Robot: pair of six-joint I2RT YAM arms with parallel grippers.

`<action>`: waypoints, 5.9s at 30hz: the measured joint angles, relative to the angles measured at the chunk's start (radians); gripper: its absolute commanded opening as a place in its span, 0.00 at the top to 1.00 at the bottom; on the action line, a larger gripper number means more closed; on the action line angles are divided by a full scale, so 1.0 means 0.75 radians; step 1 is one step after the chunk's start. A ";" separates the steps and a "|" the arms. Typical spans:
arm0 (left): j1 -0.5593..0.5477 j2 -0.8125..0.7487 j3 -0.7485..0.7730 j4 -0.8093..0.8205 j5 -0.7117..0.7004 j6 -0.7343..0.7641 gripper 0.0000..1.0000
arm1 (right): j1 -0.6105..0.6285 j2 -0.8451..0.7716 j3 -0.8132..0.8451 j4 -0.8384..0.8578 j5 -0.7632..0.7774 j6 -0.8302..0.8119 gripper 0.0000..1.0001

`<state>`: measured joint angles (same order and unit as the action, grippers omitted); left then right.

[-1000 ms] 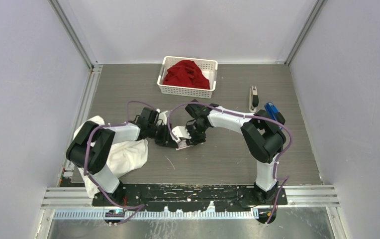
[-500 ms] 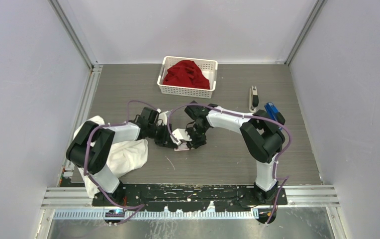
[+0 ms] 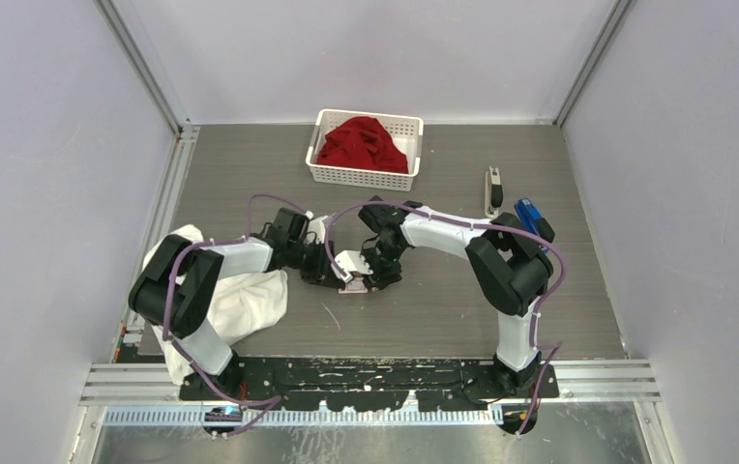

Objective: Unload the staples from the stapler
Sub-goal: Close the staple box at the center of the board.

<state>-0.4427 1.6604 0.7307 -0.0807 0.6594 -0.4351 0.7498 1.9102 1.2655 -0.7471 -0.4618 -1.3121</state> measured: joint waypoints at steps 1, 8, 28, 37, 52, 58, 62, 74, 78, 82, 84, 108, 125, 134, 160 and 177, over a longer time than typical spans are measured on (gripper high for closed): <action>0.000 0.000 0.000 0.000 0.000 0.000 0.75 | 0.000 0.000 0.000 -0.001 0.000 0.000 0.65; 0.000 -0.001 0.000 0.000 0.000 0.003 0.75 | 0.000 -0.002 -0.001 -0.001 0.002 -0.001 0.65; 0.000 -0.036 -0.040 0.002 0.000 0.001 0.75 | 0.013 -0.028 -0.037 -0.028 -0.002 -0.024 0.65; 0.000 -0.038 -0.043 0.001 0.001 -0.001 0.75 | 0.062 -0.044 -0.062 -0.003 -0.001 0.004 0.66; 0.000 -0.016 -0.036 -0.009 0.032 -0.002 0.80 | 0.062 -0.074 -0.107 0.072 -0.004 0.101 0.66; 0.000 0.000 -0.015 -0.042 0.035 -0.001 0.83 | 0.060 -0.078 -0.115 0.087 -0.003 0.123 0.65; 0.000 0.007 -0.005 -0.067 0.035 -0.001 0.85 | 0.060 -0.085 -0.124 0.098 -0.003 0.126 0.65; 0.001 0.044 0.033 -0.123 0.055 0.008 0.88 | 0.053 -0.087 -0.129 0.107 -0.004 0.128 0.65; 0.001 0.046 0.033 -0.128 0.063 0.010 0.89 | 0.050 -0.087 -0.130 0.109 -0.004 0.128 0.65; 0.001 0.047 0.033 -0.129 0.070 0.012 0.89 | 0.045 -0.090 -0.134 0.121 -0.003 0.128 0.65; 0.001 0.050 0.033 -0.129 0.076 0.014 0.89 | 0.045 -0.093 -0.136 0.131 -0.002 0.127 0.65; 0.015 0.060 0.033 -0.124 0.125 0.016 0.77 | 0.042 -0.096 -0.139 0.176 -0.004 -0.027 0.59; 0.036 -0.184 -0.063 -0.111 0.024 -0.021 0.36 | 0.023 -0.095 -0.139 0.207 -0.006 0.022 0.45; 0.001 -0.595 -0.395 0.192 -0.094 -0.060 0.34 | -0.002 -0.095 -0.138 0.228 -0.010 0.056 0.39; -0.226 -0.597 -0.823 1.140 -0.349 0.345 0.08 | -0.066 -0.092 -0.134 0.187 -0.046 0.076 0.36; -0.241 -0.365 -0.697 1.148 -0.366 0.589 0.15 | -0.100 -0.092 -0.134 0.160 -0.065 0.075 0.36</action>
<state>-0.6235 1.3865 0.2081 0.7807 0.3847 0.0067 0.6746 1.8416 1.1648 -0.6273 -0.5102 -1.2560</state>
